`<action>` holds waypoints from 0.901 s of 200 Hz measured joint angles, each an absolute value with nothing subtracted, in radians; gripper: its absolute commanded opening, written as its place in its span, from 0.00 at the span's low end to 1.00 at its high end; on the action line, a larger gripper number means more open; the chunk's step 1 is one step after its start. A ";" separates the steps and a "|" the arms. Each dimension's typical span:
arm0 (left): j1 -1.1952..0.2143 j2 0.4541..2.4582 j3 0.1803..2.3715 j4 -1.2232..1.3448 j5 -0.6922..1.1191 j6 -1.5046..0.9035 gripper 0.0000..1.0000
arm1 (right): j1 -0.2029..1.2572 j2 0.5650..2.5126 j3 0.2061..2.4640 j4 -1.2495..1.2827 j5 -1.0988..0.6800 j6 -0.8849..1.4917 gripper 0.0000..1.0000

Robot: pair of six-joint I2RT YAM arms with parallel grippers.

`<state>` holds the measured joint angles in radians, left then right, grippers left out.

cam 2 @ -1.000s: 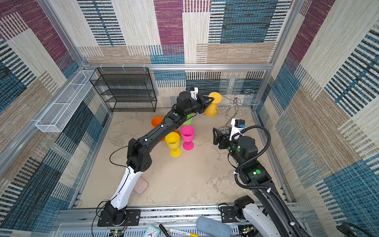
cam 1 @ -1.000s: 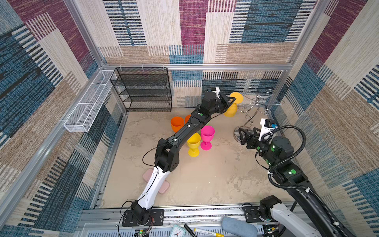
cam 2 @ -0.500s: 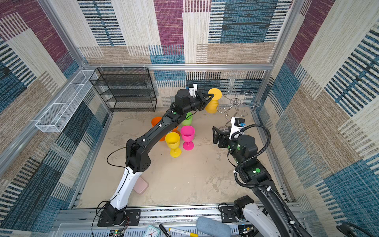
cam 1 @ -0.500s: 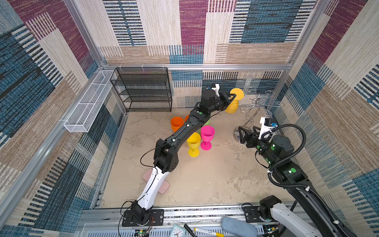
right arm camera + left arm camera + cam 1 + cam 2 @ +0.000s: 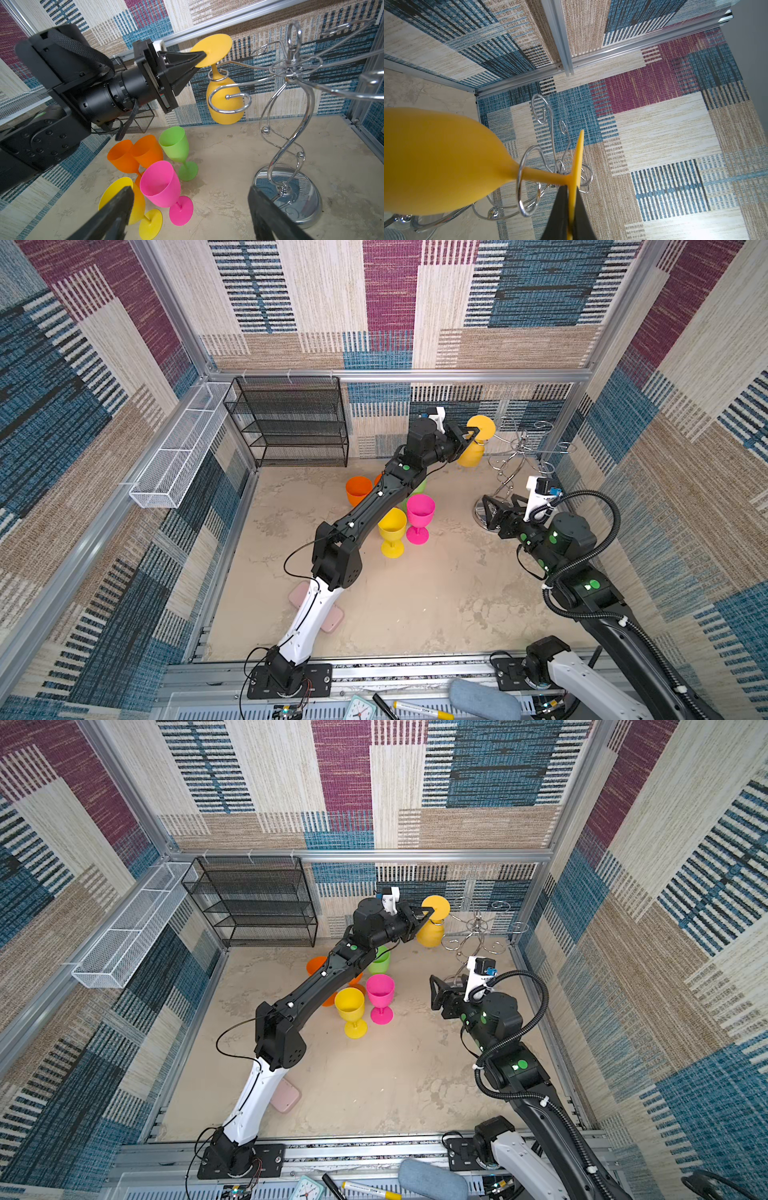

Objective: Take the wine glass off the wine glass rack
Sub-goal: Pick up the wine glass from the wine glass rack.

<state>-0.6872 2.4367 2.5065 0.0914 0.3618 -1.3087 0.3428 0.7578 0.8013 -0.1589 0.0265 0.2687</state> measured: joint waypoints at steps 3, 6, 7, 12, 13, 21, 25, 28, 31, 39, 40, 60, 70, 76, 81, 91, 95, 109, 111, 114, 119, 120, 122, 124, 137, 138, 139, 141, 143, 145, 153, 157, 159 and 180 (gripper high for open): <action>-0.687 2.441 2.511 0.092 0.362 -1.309 0.00 | 0.343 0.757 0.801 -0.158 0.026 0.269 0.88; -0.687 2.445 2.517 0.092 0.362 -1.309 0.00 | 0.343 0.757 0.801 -0.158 0.026 0.269 0.88; -0.687 2.446 2.518 0.091 0.362 -1.309 0.00 | 0.343 0.757 0.801 -0.158 0.026 0.269 0.88; -0.687 2.452 2.526 0.091 0.362 -1.309 0.00 | 0.343 0.757 0.801 -0.158 0.025 0.269 0.88; -0.687 2.454 2.528 0.091 0.362 -1.309 0.00 | 0.343 0.757 0.801 -0.158 0.025 0.269 0.88; -0.687 2.463 2.539 0.091 0.362 -1.309 0.00 | 0.343 0.757 0.801 -0.158 0.023 0.269 0.88; -0.687 2.466 2.543 0.091 0.362 -1.309 0.00 | 0.343 0.757 0.801 -0.158 0.020 0.269 0.88; -0.687 2.468 2.546 0.091 0.362 -1.309 0.00 | 0.343 0.757 0.801 -0.158 0.019 0.269 0.88; -0.687 2.471 2.549 0.091 0.362 -1.309 0.00 | 0.343 0.757 0.801 -0.158 0.019 0.269 0.88; -0.687 2.476 2.556 0.091 0.363 -1.309 0.00 | 0.343 0.757 0.801 -0.158 0.018 0.270 0.88; -0.687 2.477 2.558 0.091 0.363 -1.309 0.00 | 0.343 0.757 0.801 -0.158 0.018 0.270 0.88; -0.687 2.490 2.570 0.093 0.363 -1.309 0.00 | 0.343 0.757 0.801 -0.155 0.010 0.273 0.88; -0.687 2.498 2.579 0.093 0.363 -1.308 0.00 | 0.343 0.757 0.801 -0.155 0.008 0.273 0.87; -0.687 2.503 2.584 0.093 0.363 -1.308 0.00 | 0.343 0.758 0.801 -0.155 0.007 0.274 0.87; -0.687 2.507 2.588 0.094 0.363 -1.308 0.00 | 0.343 0.759 0.801 -0.155 0.007 0.277 0.87; -0.687 2.514 2.595 0.102 0.367 -1.308 0.00 | 0.342 0.761 0.801 -0.155 0.005 0.277 0.87; -0.687 2.517 2.596 0.109 0.367 -1.308 0.00 | 0.342 0.762 0.801 -0.154 0.001 0.277 0.87; -0.687 2.529 2.606 0.125 0.370 -1.308 0.00 | 0.343 0.766 0.801 -0.154 0.000 0.277 0.87; -0.687 2.531 2.608 0.125 0.371 -1.308 0.00 | 0.343 0.766 0.801 -0.154 0.000 0.277 0.87; -0.687 2.533 2.609 0.127 0.371 -1.308 0.00 | 0.343 0.766 0.801 -0.154 -0.001 0.277 0.87; -0.687 2.537 2.612 0.132 0.371 -1.308 0.00 | 0.343 0.767 0.801 -0.154 -0.001 0.277 0.87; -0.687 2.538 2.613 0.133 0.371 -1.308 0.00 | 0.343 0.767 0.801 -0.154 -0.001 0.277 0.87; -0.688 2.539 2.614 0.134 0.371 -1.308 0.00 | 0.343 0.767 0.801 -0.154 -0.001 0.277 0.87; -0.688 2.540 2.615 0.137 0.372 -1.308 0.00 | 0.343 0.767 0.801 -0.154 -0.001 0.277 0.87; -0.688 2.547 2.620 0.153 0.374 -1.308 0.00 | 0.343 0.767 0.801 -0.154 -0.001 0.277 0.87; -0.688 2.547 2.620 0.154 0.374 -1.308 0.00 | 0.343 0.767 0.801 -0.154 -0.001 0.277 0.87; -0.688 2.547 2.621 0.156 0.374 -1.308 0.00 | 0.343 0.767 0.801 -0.154 -0.001 0.277 0.87; -0.688 2.547 2.621 0.158 0.375 -1.308 0.00 | 0.343 0.768 0.801 -0.154 -0.001 0.277 0.87; -0.688 2.547 2.621 0.160 0.376 -1.308 0.00 | 0.343 0.768 0.801 -0.154 -0.001 0.277 0.87; -0.688 2.547 2.622 0.163 0.376 -1.308 0.00 | 0.343 0.768 0.801 -0.154 -0.002 0.278 0.87; -0.688 2.547 2.623 0.174 0.381 -1.308 0.00 | 0.343 0.768 0.800 -0.153 -0.007 0.281 0.87; -0.688 2.547 2.625 0.179 0.383 -1.308 0.00 | 0.343 0.768 0.800 -0.153 -0.008 0.281 0.87; -0.688 2.547 2.626 0.181 0.385 -1.308 0.00 | 0.343 0.769 0.800 -0.153 -0.008 0.282 0.87; -0.689 2.547 2.628 0.208 0.401 -1.308 0.00 | 0.343 0.774 0.800 -0.151 -0.009 0.284 0.87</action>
